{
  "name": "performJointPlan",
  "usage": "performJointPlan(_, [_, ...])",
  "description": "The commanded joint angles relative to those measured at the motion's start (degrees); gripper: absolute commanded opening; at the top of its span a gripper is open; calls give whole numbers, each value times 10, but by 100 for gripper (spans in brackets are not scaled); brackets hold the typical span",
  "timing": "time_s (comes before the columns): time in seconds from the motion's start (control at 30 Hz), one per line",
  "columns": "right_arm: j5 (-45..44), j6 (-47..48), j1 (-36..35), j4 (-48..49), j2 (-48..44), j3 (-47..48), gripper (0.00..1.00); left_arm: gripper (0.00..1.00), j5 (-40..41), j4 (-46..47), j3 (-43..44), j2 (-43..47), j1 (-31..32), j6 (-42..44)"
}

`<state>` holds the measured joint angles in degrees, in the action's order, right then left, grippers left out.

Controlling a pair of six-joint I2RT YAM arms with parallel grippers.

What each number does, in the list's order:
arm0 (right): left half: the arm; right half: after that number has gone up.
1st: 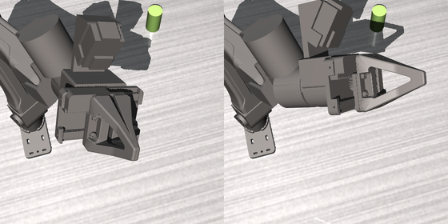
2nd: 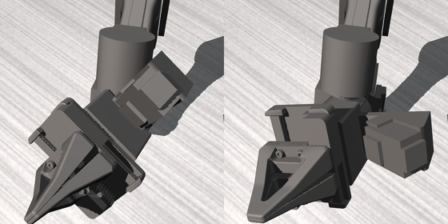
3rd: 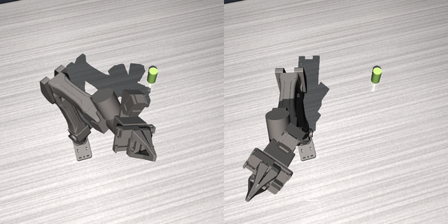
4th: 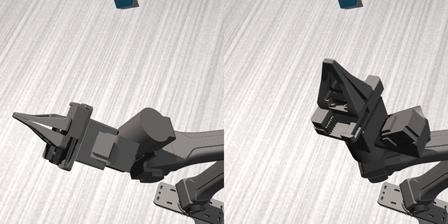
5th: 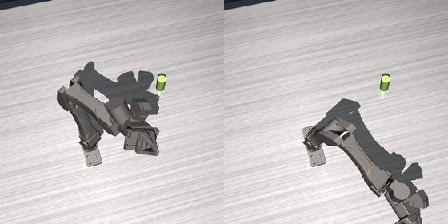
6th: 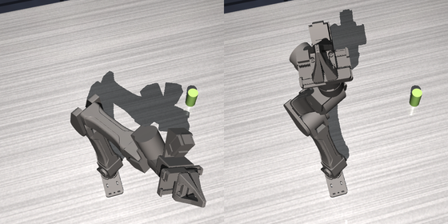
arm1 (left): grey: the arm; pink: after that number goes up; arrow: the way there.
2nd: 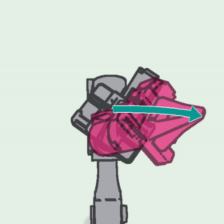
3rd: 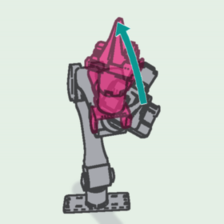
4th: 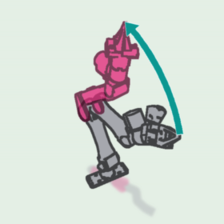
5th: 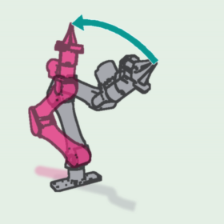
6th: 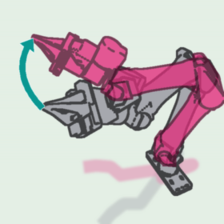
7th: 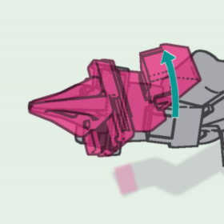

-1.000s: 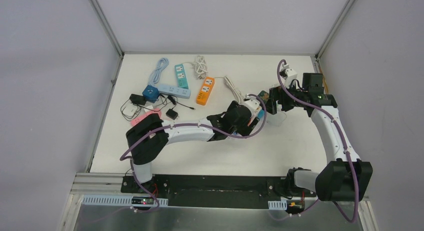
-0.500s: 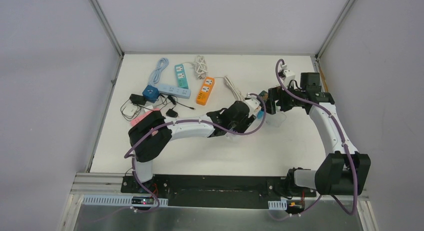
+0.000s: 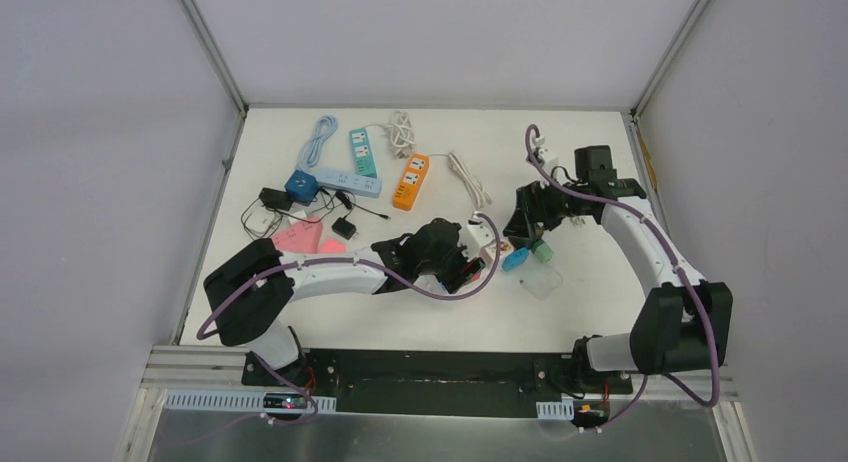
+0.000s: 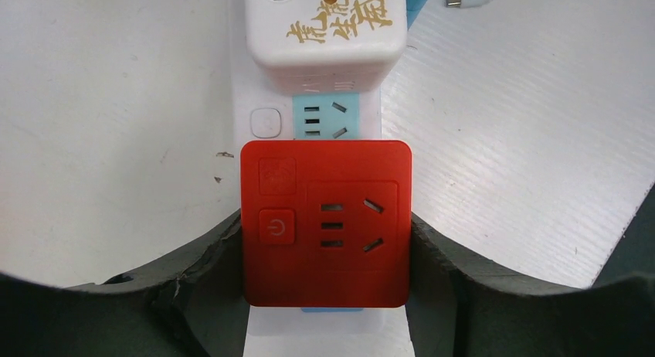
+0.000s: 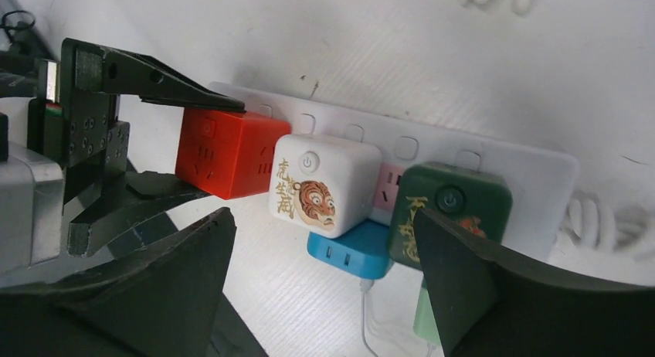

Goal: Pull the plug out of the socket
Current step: Remove the plug from the socket.

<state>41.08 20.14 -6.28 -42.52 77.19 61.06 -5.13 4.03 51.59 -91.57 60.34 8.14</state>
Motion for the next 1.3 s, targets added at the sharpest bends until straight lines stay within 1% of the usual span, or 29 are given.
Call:
performJointPlan(0.0, [79, -2, -9, -9, 40, 23, 85, 0, -64, 3, -29, 24, 6, 7])
performJointPlan(0.07, [117, 10, -14, -37, 65, 34, 81, 0, -65, 8, -35, 25, 6, 4])
performJointPlan(0.13, [118, 21, -28, -50, 83, 38, 78, 0, -63, 18, -40, 26, 6, -3])
performJointPlan(0.3, [52, 14, -62, -30, 104, 34, 78, 0, -65, 36, -50, 29, 6, -11])
performJointPlan(0.4, [23, 1, -71, -19, 122, 34, 73, 0, -65, 46, -59, 34, 6, -12])
performJointPlan(0.57, [-54, -2, -86, -13, 134, 34, 72, 0, -61, 55, -67, 38, 6, -15])
performJointPlan(0.73, [-71, 2, -101, -16, 140, 32, 72, 0, -58, 62, -69, 38, 6, -21])
performJointPlan(0.9, [-102, 11, -112, -30, 152, 36, 64, 0, -44, 68, -69, 41, 6, -32])
performJointPlan(1.0, [-125, 14, -117, -31, 155, 33, 61, 0, -44, 77, -71, 50, 6, -56])
performJointPlan(1.1, [-139, 16, -124, -36, 163, 37, 59, 0, -55, 100, -78, 53, 6, -78])
performJointPlan(1.2, [-150, 16, -129, -47, 178, 43, 56, 0, -41, 108, -81, 47, 7, -80])
performJointPlan(1.27, [-157, 17, -131, -53, 187, 46, 55, 0, -21, 98, -76, 40, 13, -59])
